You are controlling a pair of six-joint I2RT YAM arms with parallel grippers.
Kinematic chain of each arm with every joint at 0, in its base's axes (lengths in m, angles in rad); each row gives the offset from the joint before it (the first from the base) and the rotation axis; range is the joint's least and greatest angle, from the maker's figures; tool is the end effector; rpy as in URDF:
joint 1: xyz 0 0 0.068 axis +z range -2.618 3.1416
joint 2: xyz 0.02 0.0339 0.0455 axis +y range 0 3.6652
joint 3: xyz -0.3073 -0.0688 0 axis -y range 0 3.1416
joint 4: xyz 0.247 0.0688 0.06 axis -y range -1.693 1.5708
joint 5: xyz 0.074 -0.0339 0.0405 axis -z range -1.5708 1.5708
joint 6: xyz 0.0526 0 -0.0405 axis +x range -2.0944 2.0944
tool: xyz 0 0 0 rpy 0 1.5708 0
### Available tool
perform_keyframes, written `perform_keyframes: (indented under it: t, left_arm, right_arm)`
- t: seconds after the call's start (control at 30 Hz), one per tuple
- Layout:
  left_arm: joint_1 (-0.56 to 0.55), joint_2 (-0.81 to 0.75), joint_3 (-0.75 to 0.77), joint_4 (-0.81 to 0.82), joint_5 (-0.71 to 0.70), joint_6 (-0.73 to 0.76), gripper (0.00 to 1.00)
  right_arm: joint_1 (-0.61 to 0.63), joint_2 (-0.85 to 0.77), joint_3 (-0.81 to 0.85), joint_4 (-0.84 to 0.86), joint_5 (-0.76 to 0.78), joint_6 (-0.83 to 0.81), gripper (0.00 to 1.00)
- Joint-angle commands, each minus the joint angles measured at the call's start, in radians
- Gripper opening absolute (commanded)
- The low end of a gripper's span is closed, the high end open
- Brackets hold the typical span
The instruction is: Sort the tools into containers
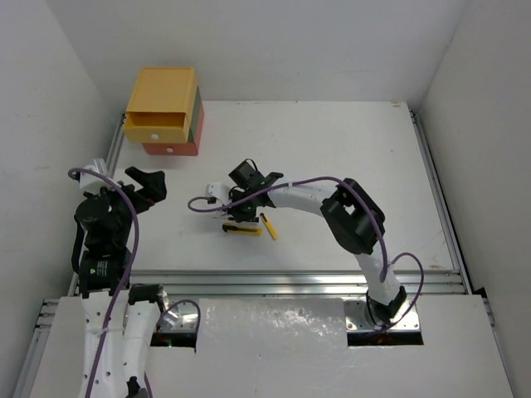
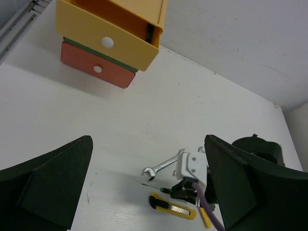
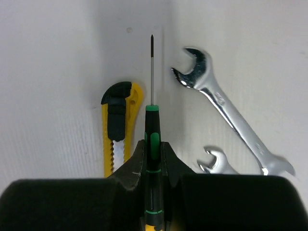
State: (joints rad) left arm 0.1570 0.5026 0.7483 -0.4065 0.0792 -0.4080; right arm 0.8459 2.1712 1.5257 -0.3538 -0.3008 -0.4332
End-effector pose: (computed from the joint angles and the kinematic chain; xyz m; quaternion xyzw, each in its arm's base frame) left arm 0.0999 0.0116 0.3596 -0.1875 0.7380 -0.1110 0.6387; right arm 0.3160 0.3803 0.1619 -0.6001 0.7359 0.1978 0.2433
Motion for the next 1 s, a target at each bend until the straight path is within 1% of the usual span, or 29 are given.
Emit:
perform_keyframes:
  t: [0.0, 0.13, 0.17, 0.2, 0.23, 0.27, 0.3, 0.33, 0.37, 0.4, 0.43, 0.47, 0.5, 0.53, 0.57, 0.6, 0.67, 0.7, 0.8, 0.87, 0.97]
  left_arm:
    - [-0.008, 0.013, 0.003, 0.06, 0.042, 0.008, 1.0]
    - [-0.01, 0.037, -0.009, 0.098, 0.151, -0.026, 1.0]
    - [-0.008, 0.045, -0.035, 0.116, 0.245, -0.046, 1.0]
    - [-0.01, 0.048, -0.055, 0.147, 0.304, -0.069, 1.0]
    - [-0.01, 0.05, -0.116, 0.246, 0.373, -0.148, 1.0]
    - [-0.01, 0.048, -0.156, 0.318, 0.51, -0.2, 1.0]
    - [-0.011, 0.047, -0.2, 0.421, 0.568, -0.263, 1.0]
    - [-0.013, 0.05, -0.274, 0.601, 0.629, -0.382, 1.0]
    - [-0.019, 0.056, -0.296, 0.659, 0.64, -0.428, 1.0]
    - [-0.042, 0.06, -0.309, 0.731, 0.639, -0.48, 1.0]
    - [-0.065, 0.071, -0.323, 0.753, 0.628, -0.494, 1.0]
    - [-0.095, 0.077, -0.322, 0.761, 0.582, -0.5, 1.0]
    - [-0.173, 0.086, -0.319, 0.764, 0.553, -0.497, 1.0]
    - [-0.216, 0.097, -0.314, 0.762, 0.519, -0.482, 1.0]
    - [-0.25, 0.125, -0.307, 0.764, 0.472, -0.479, 1.0]
    - [-0.296, 0.143, -0.306, 0.791, 0.465, -0.479, 0.99]
    - [-0.329, 0.191, -0.31, 0.819, 0.458, -0.489, 0.97]
    - [-0.336, 0.217, -0.316, 0.86, 0.462, -0.503, 0.94]
    - [-0.358, 0.243, -0.322, 0.934, 0.465, -0.525, 0.94]
    - [-0.37, 0.269, -0.317, 0.965, 0.464, -0.532, 0.91]
    - [-0.378, 0.301, -0.308, 0.986, 0.455, -0.538, 0.8]
  right_arm:
    - [-0.007, -0.145, -0.024, 0.127, 0.038, 0.049, 0.0]
    - [-0.024, -0.243, -0.059, 0.148, 0.086, 0.131, 0.0]
    - [-0.034, -0.289, -0.074, 0.154, 0.095, 0.193, 0.0]
    - [-0.041, -0.315, -0.082, 0.153, 0.088, 0.235, 0.0]
    - [-0.05, -0.341, -0.091, 0.151, 0.06, 0.275, 0.0]
    - [-0.062, -0.402, -0.119, 0.154, 0.027, 0.36, 0.0]
    - [-0.067, -0.436, -0.137, 0.167, -0.004, 0.41, 0.0]
    - [-0.074, -0.47, -0.185, 0.206, -0.001, 0.471, 0.0]
    - [-0.08, -0.535, -0.212, 0.232, -0.004, 0.575, 0.0]
    - [-0.087, -0.566, -0.237, 0.257, -0.017, 0.629, 0.0]
    - [-0.09, -0.594, -0.278, 0.298, -0.018, 0.677, 0.0]
    - [-0.088, -0.615, -0.292, 0.317, -0.035, 0.741, 0.0]
    - [-0.088, -0.652, -0.306, 0.34, -0.047, 0.764, 0.0]
    - [-0.09, -0.668, -0.32, 0.351, -0.069, 0.789, 0.0]
    - [-0.088, -0.678, -0.335, 0.396, -0.08, 0.829, 0.0]
    - [-0.088, -0.689, -0.335, 0.403, -0.092, 0.841, 0.0]
    - [-0.087, -0.691, -0.317, 0.391, -0.118, 0.859, 0.0]
    - [-0.088, -0.692, -0.315, 0.395, -0.136, 0.867, 0.0]
    - [-0.087, -0.699, -0.317, 0.4, -0.15, 0.875, 0.0]
    - [-0.088, -0.7, -0.312, 0.395, -0.176, 0.875, 0.0]
    - [-0.084, -0.705, -0.325, 0.414, -0.218, 0.887, 0.0]
